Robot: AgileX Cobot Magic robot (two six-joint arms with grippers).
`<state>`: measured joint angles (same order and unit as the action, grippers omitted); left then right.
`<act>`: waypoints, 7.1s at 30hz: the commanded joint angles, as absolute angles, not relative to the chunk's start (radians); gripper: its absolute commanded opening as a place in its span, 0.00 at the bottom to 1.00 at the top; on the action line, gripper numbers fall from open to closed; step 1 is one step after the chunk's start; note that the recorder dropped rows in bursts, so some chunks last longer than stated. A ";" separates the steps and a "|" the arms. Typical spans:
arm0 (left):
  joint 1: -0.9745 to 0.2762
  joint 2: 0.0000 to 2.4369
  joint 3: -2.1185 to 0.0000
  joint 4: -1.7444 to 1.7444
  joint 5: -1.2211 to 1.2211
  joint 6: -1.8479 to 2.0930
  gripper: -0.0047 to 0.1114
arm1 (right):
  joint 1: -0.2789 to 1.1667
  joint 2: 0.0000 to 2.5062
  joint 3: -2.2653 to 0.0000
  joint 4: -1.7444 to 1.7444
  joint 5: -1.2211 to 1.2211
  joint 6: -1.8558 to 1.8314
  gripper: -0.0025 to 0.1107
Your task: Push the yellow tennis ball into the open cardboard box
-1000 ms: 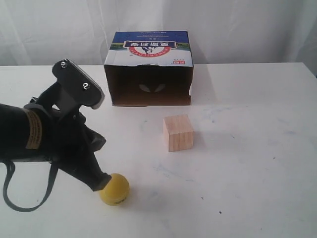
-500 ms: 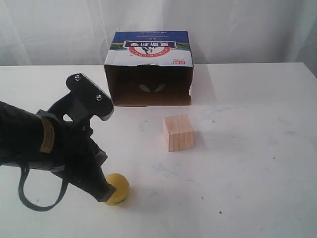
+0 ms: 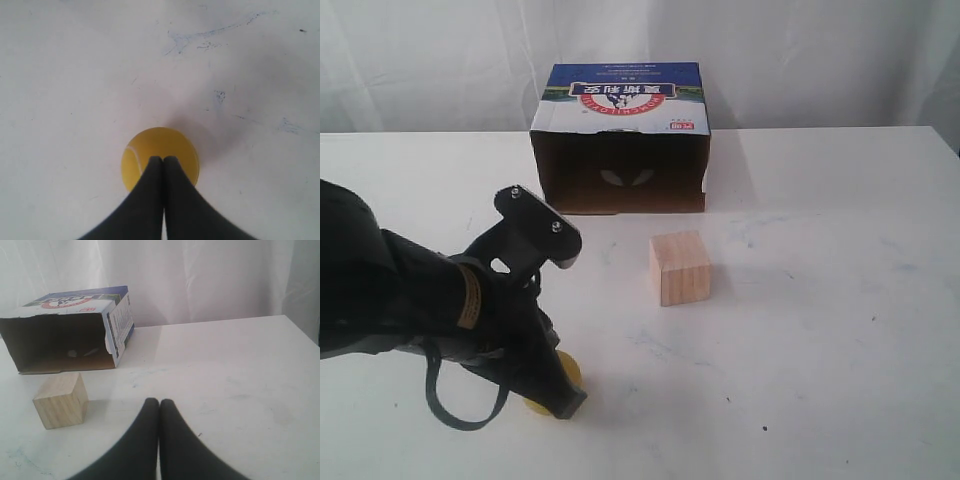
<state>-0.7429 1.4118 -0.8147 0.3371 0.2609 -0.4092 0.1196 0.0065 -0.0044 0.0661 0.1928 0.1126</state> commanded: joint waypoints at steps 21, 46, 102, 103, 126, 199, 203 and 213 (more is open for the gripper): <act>-0.738 1.431 -0.816 0.334 0.315 -0.419 0.04 | 0.118 0.000 0.000 0.064 0.186 0.109 0.02; -0.719 1.550 -0.816 0.372 0.231 -0.419 0.04 | 0.118 0.000 0.000 0.064 0.186 0.109 0.02; -0.442 1.786 -0.966 0.797 0.172 -0.657 0.04 | 0.118 0.000 0.000 0.064 0.186 0.109 0.02; -0.442 1.786 -0.966 0.797 0.169 -0.657 0.04 | 0.118 0.000 0.000 0.064 0.186 0.109 0.02; -0.442 1.898 -1.122 0.800 0.074 -0.659 0.04 | 0.118 0.000 0.000 0.064 0.186 0.109 0.02; -0.523 1.828 -1.235 0.841 0.199 -0.657 0.04 | 0.118 0.000 0.000 0.064 0.186 0.109 0.02; -0.523 1.799 -1.235 0.855 0.242 -0.655 0.04 | 0.118 0.000 0.000 0.064 0.186 0.109 0.02; -0.512 1.786 -1.192 0.885 0.296 -0.655 0.04 | 0.118 0.000 0.000 0.064 0.186 0.109 0.02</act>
